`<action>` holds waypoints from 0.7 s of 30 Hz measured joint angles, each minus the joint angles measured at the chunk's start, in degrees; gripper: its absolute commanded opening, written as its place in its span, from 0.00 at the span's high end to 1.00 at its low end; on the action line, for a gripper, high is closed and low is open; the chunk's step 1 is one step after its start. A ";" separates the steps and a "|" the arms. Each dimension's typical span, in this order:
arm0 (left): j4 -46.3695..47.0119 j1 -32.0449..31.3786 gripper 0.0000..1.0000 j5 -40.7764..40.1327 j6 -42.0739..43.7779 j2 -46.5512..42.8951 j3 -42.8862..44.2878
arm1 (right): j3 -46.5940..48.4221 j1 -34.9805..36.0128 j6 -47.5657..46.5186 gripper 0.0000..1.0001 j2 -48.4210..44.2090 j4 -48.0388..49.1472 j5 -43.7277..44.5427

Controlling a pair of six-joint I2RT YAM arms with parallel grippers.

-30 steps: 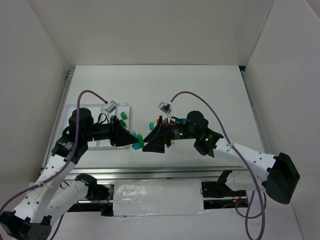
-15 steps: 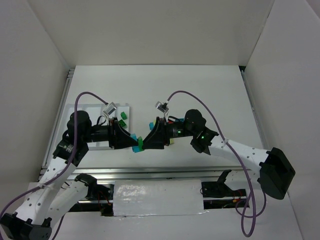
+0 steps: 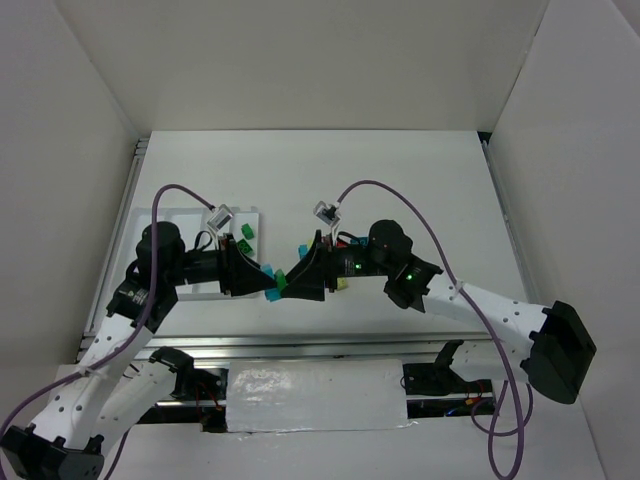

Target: Sort the legos into containers by color

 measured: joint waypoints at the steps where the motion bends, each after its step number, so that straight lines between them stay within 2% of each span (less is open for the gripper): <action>1: -0.04 0.00 1.00 -0.26 0.09 0.07 0.00 | 0.17 0.02 -0.72 0.29 -0.44 -1.29 0.68; 6: 0.33 -0.44 1.00 1.49 -0.20 -0.02 0.26 | 0.37 0.00 -4.13 0.29 -1.29 -7.06 5.99; 12: 0.26 -0.50 1.00 1.42 -0.15 -0.02 0.39 | 0.37 0.07 -5.22 0.29 -2.10 -8.22 8.17; 16: 1.38 -0.55 1.00 2.45 -0.63 -0.02 0.39 | 0.33 0.07 -4.87 0.29 -1.42 -5.99 5.05; 18: 2.62 -0.55 1.00 3.13 -1.66 -0.04 0.39 | 0.20 -0.02 -3.02 0.30 0.33 -1.90 0.92; 21: 4.13 -0.55 1.00 3.80 -2.23 -0.04 0.39 | 0.13 0.15 -0.24 0.38 3.56 3.69 -3.39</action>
